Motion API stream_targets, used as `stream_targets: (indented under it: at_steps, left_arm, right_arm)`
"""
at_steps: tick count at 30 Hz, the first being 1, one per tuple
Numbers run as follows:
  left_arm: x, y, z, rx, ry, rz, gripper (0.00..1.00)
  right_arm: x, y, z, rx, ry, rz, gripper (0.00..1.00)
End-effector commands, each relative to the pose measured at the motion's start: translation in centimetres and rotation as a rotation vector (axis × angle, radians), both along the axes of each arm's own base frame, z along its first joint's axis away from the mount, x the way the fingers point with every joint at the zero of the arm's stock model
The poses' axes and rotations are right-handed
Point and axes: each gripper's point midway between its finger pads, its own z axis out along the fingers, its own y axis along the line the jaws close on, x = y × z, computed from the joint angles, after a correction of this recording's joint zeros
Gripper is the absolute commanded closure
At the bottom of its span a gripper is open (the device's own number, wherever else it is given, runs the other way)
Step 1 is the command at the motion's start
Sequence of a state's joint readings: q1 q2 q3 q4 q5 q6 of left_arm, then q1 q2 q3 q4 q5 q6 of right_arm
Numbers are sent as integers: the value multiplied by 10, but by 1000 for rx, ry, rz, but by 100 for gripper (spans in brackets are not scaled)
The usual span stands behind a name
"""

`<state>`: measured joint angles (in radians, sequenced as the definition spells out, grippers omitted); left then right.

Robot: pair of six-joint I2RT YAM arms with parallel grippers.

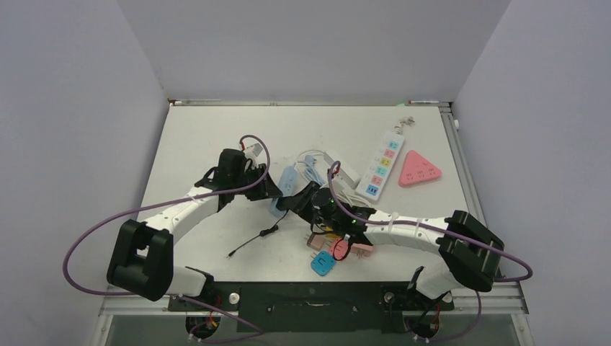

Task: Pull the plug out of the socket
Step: Remove the plug from the socket.

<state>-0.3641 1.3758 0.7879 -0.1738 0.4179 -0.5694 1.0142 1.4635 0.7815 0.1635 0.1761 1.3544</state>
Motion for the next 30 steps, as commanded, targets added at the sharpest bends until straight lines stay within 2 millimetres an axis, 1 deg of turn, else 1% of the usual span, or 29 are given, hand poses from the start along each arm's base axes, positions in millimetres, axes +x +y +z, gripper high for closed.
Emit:
stream_targets:
  at_steps: [1,5,11,18,30]
  left_arm:
    - [11,-9,24,-101,-54,-24,100]
    - [11,-8,23,-99,-54,-23,100]
    - [11,-8,21,-93,-50,-22,100]
    - [9,-11,17,-63,-52,-34,100]
    - [4,-16,12,-7,-61,-61,100]
  right_arm:
    - [2,-14,3,20,-23,-59,95]
    - [-2,-16,-6,12,-7,-57,95]
    - [-3,-17,-8,4,-3,-55,95]
    - [3,-8,5,1,-29,-47,95]
    - [15,22,31,17,-76,-8,95]
